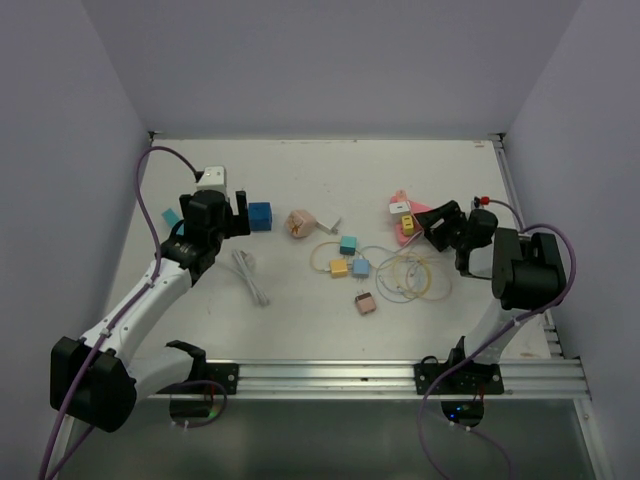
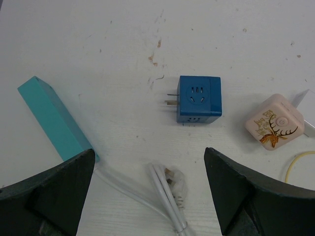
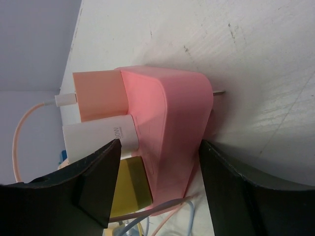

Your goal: Pull the plug off the socket

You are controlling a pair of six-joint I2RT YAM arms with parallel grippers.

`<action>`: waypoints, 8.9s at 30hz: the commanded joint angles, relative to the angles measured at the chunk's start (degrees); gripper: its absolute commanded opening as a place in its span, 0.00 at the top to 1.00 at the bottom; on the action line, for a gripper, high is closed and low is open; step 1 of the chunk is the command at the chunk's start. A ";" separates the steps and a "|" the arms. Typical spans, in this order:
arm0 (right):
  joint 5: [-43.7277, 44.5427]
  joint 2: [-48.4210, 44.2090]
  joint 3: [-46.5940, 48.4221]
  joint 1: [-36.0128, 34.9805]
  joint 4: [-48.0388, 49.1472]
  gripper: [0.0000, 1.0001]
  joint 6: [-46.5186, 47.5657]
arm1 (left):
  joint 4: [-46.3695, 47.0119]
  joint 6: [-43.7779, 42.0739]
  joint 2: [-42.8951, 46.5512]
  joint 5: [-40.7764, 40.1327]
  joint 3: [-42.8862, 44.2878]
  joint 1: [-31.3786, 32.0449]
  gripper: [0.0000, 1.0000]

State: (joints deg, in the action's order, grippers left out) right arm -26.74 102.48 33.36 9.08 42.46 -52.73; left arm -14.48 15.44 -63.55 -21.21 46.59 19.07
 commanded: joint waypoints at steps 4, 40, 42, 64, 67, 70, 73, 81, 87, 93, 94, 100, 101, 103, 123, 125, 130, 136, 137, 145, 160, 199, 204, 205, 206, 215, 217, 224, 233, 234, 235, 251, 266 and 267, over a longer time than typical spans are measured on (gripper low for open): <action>-2.79 4.30 -1.46 0.23 10.27 0.32 -3.08 | 1.47 -0.32 -0.08 0.12 1.14 -0.53 0.05; 1.16 -34.43 4.69 -4.68 -21.17 1.00 12.73 | -1.51 9.84 0.79 14.76 3.94 -0.35 0.06; 3.00 -38.57 4.87 -7.23 -26.35 1.00 13.79 | -2.65 12.84 1.32 17.95 4.21 -0.18 0.06; 11.99 -58.44 -1.28 -25.17 -43.16 1.00 33.92 | 11.39 45.10 0.37 28.41 -0.72 21.09 0.08; 10.84 -58.62 -1.72 -25.25 -42.90 1.00 35.24 | 15.51 46.96 -4.12 29.39 1.74 22.41 0.08; 10.57 -58.88 -2.16 -25.43 -42.72 1.00 35.42 | 16.41 46.96 -8.16 27.73 5.34 23.90 0.09; 9.78 -58.62 -2.25 -25.34 -42.72 1.00 34.89 | 17.90 46.61 -12.64 26.14 8.16 25.22 0.10; 8.81 -57.83 -2.69 -25.43 -40.44 1.00 34.27 | 21.07 46.96 -24.33 24.46 13.52 27.16 0.15; 8.37 -58.27 -3.31 -25.60 -40.00 1.00 34.10 | 21.25 47.14 -31.54 24.73 18.45 28.65 0.25; 8.63 -58.88 -4.10 -25.60 -39.73 1.00 33.92 | 22.92 47.57 -32.95 23.68 18.19 29.53 0.52; 8.81 -58.88 -4.27 -25.60 -39.73 1.00 33.83 | 23.27 47.66 -32.95 23.50 17.93 29.62 0.56; 15.04 -59.32 -5.67 -25.60 -40.43 1.00 33.31 | 24.32 49.59 -30.76 22.35 14.06 29.71 0.90; 16.27 -59.41 -5.85 -25.69 -40.78 1.00 33.13 | 24.67 50.03 -30.41 22.35 13.36 29.71 1.00; 20.22 -59.67 -6.38 -25.61 -41.92 1.00 32.87 | 25.81 51.79 -29.27 22.35 11.16 29.71 1.00; 36.43 -62.22 -11.30 -25.69 -45.01 1.00 30.23 | 26.00 63.49 -20.04 18.23 0.87 29.62 1.00; 35.19 -63.10 -10.87 -25.61 -44.57 1.00 29.97 | 23.81 62.08 -19.07 17.26 0.87 29.62 1.00; 35.88 -65.47 -9.99 -25.60 -45.45 1.00 29.79 | 18.09 55.59 -16.52 14.53 0.17 29.45 1.00; 34.21 -68.29 -10.95 -25.61 -44.13 1.00 26.89 | 15.88 51.97 -15.03 15.84 -4.92 29.45 1.00; 33.69 -68.46 -11.13 -25.61 -43.60 1.00 26.54 | 17.19 51.54 -14.68 16.81 -7.54 29.45 1.00; 32.28 -68.55 -12.71 -25.69 -41.24 1.00 25.05 | 23.18 49.69 -14.75 20.95 -14.77 29.62 0.92; 21.91 -67.41 -12.27 -25.61 -37.10 1.00 25.57 | 21.34 47.84 -14.50 20.69 -13.89 29.62 0.29; 9.25 -64.60 -11.92 -25.69 -31.21 1.00 24.60 | 26.61 57.86 -26.71 23.93 7.46 32.43 0.04; 9.51 -64.68 -12.18 -25.69 -31.21 1.00 24.69 | 27.57 59.26 -27.51 23.76 6.85 33.14 0.21; 9.86 -64.77 -12.27 -25.69 -31.21 1.00 24.69 | 27.75 59.44 -27.51 23.76 6.15 33.22 0.25; 10.21 -64.68 -12.44 -25.69 -31.21 1.00 24.69 | 28.19 59.70 -27.07 23.67 5.80 33.22 0.30; 17.59 -66.26 -13.68 -25.69 -34.10 1.00 25.39 | 29.24 62.16 -22.94 22.35 0.35 33.40 0.97; 20.84 -67.05 -14.11 -25.61 -35.68 1.00 25.66 | 29.68 62.95 -22.06 22.53 -1.75 33.40 1.00; 29.02 -68.20 -15.17 -25.60 -39.20 1.00 26.19 | 29.95 67.25 -16.44 22.88 -7.91 33.40 1.00; 30.00 -68.55 -16.32 -25.61 -38.86 1.00 26.36 | 24.44 65.17 -10.72 19.82 -11.26 33.31 1.00; 29.47 -68.38 -16.23 -25.61 -38.59 1.00 26.28 | 23.11 64.11 -10.72 19.11 -10.56 33.31 1.00; 29.21 -68.29 -15.96 -25.60 -38.59 1.00 26.27 | 20.14 62.18 -10.63 18.23 -10.29 33.31 1.00; 22.53 -68.20 -15.08 -25.69 -36.83 1.00 25.92 | 9.56 48.28 -15.55 2.94 -7.56 31.55 0.79; 20.50 -66.88 -15.35 -25.60 -35.60 1.00 25.40 | 11.14 47.05 -14.59 5.30 -9.32 31.99 0.21; 20.33 -66.79 -15.43 -25.60 -35.43 1.00 25.31 | 11.14 47.05 -14.50 5.56 -9.41 31.99 0.17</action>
State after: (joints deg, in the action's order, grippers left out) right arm -4.73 35.68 16.47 -16.49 1.39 -26.96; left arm -5.26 63.22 -79.83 -15.14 36.64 50.81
